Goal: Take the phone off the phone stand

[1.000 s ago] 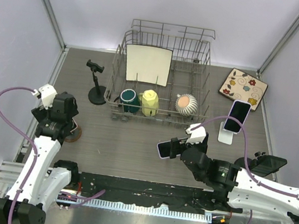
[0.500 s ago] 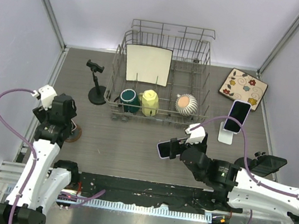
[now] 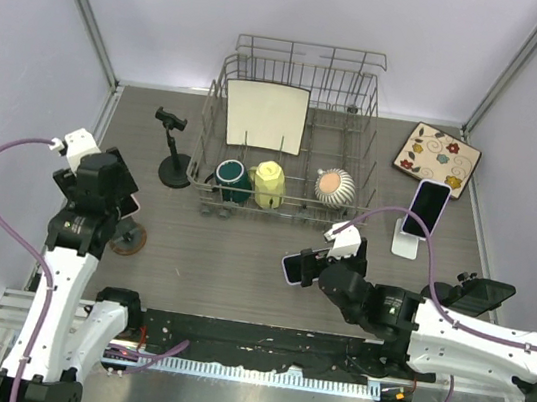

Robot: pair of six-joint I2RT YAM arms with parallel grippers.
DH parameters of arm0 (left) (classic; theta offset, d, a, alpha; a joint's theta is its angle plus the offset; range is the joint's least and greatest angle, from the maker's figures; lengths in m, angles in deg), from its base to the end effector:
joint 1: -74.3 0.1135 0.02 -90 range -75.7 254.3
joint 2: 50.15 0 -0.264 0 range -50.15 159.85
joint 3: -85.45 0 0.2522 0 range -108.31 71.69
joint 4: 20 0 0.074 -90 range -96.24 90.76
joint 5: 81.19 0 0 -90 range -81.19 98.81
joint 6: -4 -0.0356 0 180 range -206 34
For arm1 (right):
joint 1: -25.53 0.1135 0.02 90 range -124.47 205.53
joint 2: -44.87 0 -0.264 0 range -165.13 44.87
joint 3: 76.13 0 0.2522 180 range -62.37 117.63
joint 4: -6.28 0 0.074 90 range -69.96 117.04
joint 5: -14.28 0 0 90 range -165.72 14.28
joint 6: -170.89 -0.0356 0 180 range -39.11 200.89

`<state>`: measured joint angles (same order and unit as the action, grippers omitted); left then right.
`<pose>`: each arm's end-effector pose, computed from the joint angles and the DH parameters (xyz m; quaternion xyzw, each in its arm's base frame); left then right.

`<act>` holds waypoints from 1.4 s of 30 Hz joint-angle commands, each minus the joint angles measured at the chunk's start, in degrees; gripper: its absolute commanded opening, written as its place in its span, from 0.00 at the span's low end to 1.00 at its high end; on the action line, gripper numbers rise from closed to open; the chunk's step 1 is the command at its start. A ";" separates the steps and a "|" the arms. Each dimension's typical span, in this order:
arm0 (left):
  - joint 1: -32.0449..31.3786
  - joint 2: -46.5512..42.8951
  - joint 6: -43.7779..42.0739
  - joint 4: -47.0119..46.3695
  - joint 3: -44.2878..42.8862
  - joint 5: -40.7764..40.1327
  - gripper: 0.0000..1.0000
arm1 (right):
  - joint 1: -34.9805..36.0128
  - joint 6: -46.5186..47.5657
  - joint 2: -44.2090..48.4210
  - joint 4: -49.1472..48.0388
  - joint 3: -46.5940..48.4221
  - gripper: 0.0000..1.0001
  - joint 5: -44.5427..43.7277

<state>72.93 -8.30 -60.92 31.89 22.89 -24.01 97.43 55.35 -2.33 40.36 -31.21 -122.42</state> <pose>0.1486 0.0157 0.3250 -0.3074 0.7893 0.1318 0.5149 0.0780 0.1553 0.2388 -0.1581 0.8236 0.0779 0.5391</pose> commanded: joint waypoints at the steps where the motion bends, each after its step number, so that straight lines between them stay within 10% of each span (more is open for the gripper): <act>1: 0.40 1.74 -1.44 -0.26 -7.88 6.44 0.29 | 0.08 0.75 -0.61 -2.91 1.98 0.95 -0.50; 10: -5.39 8.95 4.18 9.67 -14.05 22.01 0.22 | 0.00 0.93 0.79 -3.00 2.42 0.94 -3.05; 22: -36.67 18.96 17.72 11.09 -4.65 15.16 0.24 | -0.09 0.84 1.76 -3.00 2.51 0.94 -5.25; 42: -38.80 39.63 11.04 0.46 1.51 16.12 0.52 | -0.09 -3.99 6.24 1.66 1.27 0.94 -4.10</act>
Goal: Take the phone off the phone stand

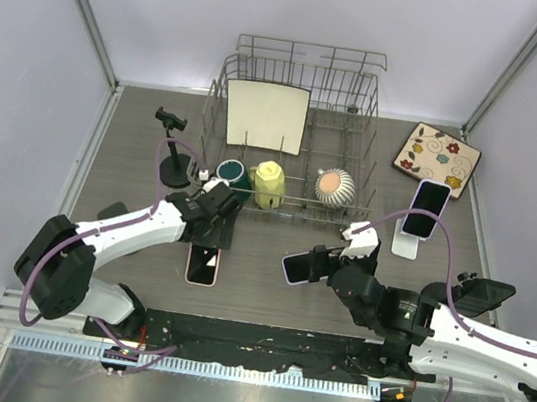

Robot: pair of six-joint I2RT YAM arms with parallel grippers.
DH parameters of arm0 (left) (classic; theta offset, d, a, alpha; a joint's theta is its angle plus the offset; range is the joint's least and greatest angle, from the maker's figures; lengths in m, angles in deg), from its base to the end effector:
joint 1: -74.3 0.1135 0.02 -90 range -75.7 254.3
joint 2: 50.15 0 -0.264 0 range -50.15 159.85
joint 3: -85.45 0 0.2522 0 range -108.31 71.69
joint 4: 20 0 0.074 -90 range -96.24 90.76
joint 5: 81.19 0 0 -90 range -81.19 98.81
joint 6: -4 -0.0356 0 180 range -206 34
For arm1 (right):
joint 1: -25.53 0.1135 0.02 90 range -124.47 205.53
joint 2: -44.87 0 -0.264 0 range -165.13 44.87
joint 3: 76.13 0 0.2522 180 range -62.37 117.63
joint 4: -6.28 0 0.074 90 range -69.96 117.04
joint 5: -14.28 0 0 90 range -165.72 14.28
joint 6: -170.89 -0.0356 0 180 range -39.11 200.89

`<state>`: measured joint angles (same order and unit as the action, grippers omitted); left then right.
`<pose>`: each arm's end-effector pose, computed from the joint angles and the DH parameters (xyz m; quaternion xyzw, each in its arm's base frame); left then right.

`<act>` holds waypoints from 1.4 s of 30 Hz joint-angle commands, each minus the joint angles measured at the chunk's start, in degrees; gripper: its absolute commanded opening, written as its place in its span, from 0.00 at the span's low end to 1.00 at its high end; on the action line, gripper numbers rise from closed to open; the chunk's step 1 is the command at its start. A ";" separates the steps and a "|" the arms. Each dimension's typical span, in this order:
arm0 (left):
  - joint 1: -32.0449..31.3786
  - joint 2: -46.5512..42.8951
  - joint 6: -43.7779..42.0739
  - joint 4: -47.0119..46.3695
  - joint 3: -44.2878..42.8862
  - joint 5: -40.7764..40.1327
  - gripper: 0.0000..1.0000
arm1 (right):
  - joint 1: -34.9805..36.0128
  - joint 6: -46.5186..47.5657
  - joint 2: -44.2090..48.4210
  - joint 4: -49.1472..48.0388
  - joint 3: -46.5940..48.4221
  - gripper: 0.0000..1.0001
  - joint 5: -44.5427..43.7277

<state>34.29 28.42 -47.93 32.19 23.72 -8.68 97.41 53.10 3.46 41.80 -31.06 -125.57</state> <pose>0.1966 -0.1511 0.1984 -0.0112 0.9722 0.0028 0.2339 0.0744 0.1398 0.2530 -0.1077 0.8115 0.0991 0.5657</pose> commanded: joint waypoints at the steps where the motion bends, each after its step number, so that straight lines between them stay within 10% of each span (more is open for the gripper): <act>1: -0.16 3.95 -1.94 -0.20 0.68 0.80 0.53 | -0.07 -1.91 0.36 0.30 1.12 0.94 -0.96; 18: -0.16 -1.66 0.43 -1.52 2.87 2.46 0.93 | -0.16 -4.90 -5.96 1.35 1.21 0.94 6.69; 42: -0.07 -40.94 -13.18 -20.41 4.54 4.66 1.00 | -24.32 -9.30 -17.83 0.66 -1.69 1.00 29.44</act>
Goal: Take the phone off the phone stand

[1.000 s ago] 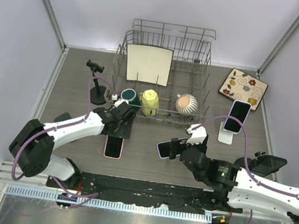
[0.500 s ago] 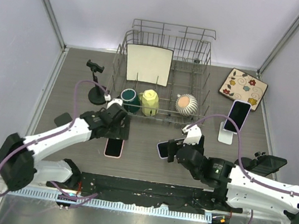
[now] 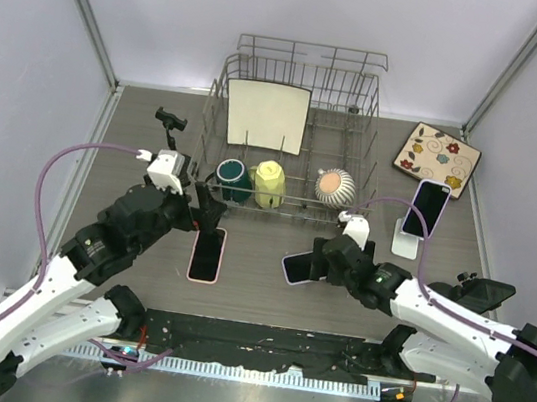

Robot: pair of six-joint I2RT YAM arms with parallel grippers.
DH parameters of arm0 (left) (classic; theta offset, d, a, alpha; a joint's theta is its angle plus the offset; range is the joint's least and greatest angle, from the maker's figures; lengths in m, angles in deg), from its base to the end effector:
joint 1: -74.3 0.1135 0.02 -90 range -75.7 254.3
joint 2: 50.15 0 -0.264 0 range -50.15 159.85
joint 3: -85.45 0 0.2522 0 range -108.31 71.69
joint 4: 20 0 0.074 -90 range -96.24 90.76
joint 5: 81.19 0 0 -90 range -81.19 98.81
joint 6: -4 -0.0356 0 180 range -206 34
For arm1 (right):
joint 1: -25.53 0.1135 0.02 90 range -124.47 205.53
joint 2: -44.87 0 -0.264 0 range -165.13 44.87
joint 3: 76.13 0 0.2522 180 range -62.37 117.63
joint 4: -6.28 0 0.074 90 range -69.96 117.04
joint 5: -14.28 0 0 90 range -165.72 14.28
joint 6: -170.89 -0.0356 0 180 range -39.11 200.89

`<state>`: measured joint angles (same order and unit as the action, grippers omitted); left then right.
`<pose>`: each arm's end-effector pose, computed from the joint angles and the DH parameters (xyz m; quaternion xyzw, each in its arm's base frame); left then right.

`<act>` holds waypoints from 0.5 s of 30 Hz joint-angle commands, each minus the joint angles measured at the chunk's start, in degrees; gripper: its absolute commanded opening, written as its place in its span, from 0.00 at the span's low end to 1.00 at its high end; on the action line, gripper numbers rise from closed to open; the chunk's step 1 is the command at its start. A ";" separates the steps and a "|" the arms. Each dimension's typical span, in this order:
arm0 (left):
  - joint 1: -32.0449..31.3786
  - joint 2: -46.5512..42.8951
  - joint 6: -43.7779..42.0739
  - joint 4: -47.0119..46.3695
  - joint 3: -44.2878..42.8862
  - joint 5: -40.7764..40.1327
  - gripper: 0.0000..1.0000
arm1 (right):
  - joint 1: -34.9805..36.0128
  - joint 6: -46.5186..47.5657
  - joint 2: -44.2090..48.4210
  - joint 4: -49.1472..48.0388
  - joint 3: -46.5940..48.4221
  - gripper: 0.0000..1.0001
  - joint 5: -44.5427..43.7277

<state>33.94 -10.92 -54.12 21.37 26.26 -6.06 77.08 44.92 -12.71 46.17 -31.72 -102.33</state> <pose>0.1229 -0.0924 0.3270 -0.0121 0.8224 -0.2430 0.5143 0.1292 0.1370 0.1943 -0.0529 0.9244 0.0556 0.3736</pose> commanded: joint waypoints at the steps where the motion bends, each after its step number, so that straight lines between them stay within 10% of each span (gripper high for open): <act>1: 0.28 -1.52 -7.70 -10.90 2.10 2.56 1.00 | -4.87 -1.39 -1.92 -4.33 -1.30 1.00 7.09; 15: 0.28 -3.54 -19.83 -13.55 5.88 2.13 1.00 | -11.73 3.80 -4.38 -14.26 -7.45 1.00 17.11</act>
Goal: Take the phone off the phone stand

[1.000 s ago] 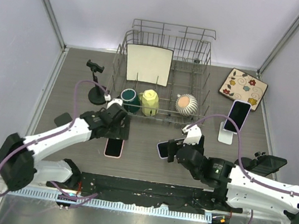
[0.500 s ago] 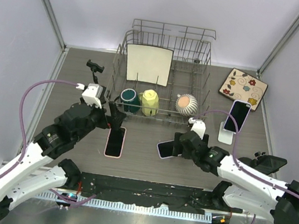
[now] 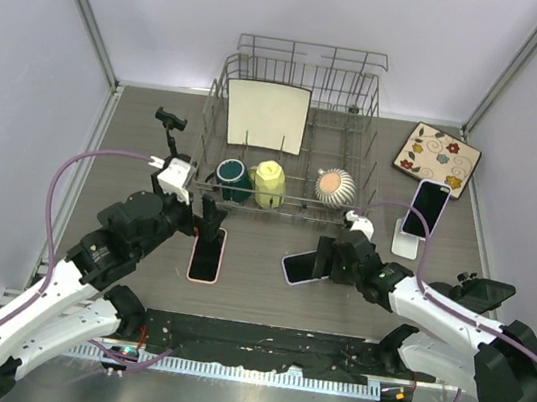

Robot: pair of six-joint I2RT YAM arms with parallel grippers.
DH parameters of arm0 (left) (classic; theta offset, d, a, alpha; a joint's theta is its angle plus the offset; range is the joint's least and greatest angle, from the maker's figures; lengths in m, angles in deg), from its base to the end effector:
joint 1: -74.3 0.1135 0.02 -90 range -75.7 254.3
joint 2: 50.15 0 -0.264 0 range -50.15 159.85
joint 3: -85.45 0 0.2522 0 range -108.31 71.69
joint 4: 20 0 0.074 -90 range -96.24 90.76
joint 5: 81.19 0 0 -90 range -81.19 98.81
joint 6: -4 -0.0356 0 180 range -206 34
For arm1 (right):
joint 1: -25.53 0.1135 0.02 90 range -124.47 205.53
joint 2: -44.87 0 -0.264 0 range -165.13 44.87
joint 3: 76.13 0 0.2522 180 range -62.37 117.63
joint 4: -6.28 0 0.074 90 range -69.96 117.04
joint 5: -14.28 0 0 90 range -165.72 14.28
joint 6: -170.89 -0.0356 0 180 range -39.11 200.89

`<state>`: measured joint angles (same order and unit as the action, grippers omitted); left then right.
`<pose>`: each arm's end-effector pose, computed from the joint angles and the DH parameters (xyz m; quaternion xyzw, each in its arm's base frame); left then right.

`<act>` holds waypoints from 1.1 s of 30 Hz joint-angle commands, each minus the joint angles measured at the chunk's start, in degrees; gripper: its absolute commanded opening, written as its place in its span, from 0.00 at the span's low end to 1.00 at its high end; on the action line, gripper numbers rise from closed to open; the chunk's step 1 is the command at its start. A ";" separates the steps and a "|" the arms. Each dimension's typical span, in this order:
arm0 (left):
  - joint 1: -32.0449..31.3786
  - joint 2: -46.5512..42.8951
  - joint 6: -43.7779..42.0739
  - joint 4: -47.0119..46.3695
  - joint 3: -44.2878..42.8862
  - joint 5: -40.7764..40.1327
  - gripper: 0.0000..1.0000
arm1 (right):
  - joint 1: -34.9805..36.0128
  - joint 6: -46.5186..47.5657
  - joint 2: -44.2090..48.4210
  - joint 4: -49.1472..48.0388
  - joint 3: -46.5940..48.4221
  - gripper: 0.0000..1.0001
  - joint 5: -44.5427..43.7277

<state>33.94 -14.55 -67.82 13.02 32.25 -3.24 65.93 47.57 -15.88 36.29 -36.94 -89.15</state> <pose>0.1196 -0.0919 0.3145 0.0898 0.7886 -0.2217 0.5664 0.1524 0.1188 0.1661 -0.0195 0.9384 0.1077 0.3278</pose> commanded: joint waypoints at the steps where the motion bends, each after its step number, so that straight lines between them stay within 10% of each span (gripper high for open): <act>1: 0.28 0.26 -6.92 -5.29 -0.11 -0.78 1.00 | -0.59 0.80 -1.99 -4.39 -2.40 1.00 4.29; 14: 0.28 0.70 -15.97 -12.76 5.42 -5.34 1.00 | -0.15 2.29 -7.35 -4.12 0.93 0.99 15.24; 33: 0.28 -3.50 -17.48 -9.07 5.07 -14.13 1.00 | 26.48 1.24 -37.95 -3.51 32.48 0.99 11.76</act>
<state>33.94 -15.58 -85.02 5.18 37.51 -14.21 90.41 48.22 -50.96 29.80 -9.60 -78.57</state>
